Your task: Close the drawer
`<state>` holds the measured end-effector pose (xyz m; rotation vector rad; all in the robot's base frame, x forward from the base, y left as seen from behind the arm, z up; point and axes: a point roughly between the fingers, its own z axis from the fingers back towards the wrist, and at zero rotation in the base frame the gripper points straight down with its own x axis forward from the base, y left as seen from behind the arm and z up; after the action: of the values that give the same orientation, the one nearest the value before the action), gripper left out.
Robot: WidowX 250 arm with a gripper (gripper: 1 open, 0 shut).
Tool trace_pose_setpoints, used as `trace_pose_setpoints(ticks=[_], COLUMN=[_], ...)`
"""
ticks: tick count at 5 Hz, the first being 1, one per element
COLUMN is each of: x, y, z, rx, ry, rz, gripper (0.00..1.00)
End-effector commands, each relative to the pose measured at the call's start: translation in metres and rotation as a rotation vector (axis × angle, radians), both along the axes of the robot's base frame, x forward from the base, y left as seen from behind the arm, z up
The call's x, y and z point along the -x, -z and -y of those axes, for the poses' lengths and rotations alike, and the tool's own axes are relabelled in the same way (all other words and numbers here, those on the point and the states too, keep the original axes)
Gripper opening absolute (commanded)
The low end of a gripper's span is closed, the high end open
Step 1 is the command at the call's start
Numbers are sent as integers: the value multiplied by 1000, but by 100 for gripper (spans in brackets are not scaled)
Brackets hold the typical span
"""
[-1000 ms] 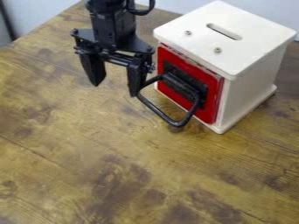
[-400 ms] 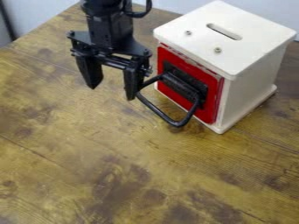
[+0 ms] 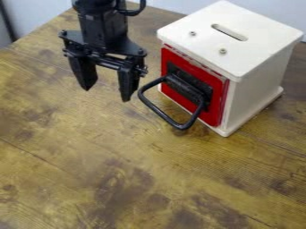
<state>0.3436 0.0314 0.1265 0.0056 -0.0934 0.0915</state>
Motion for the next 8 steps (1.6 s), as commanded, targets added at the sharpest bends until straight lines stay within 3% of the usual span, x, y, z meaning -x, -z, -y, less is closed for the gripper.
trace_pose_setpoints(ticks=[1, 4, 5, 8], x=[3, 10, 10, 0], y=[-32, -38, -38, -29], z=[-9, -13, -14, -19], rx=[-10, -10, -10, -10], ry=[-18, -20, -22, -41], rz=[90, 90, 72, 66], gripper=[100, 100, 100, 100])
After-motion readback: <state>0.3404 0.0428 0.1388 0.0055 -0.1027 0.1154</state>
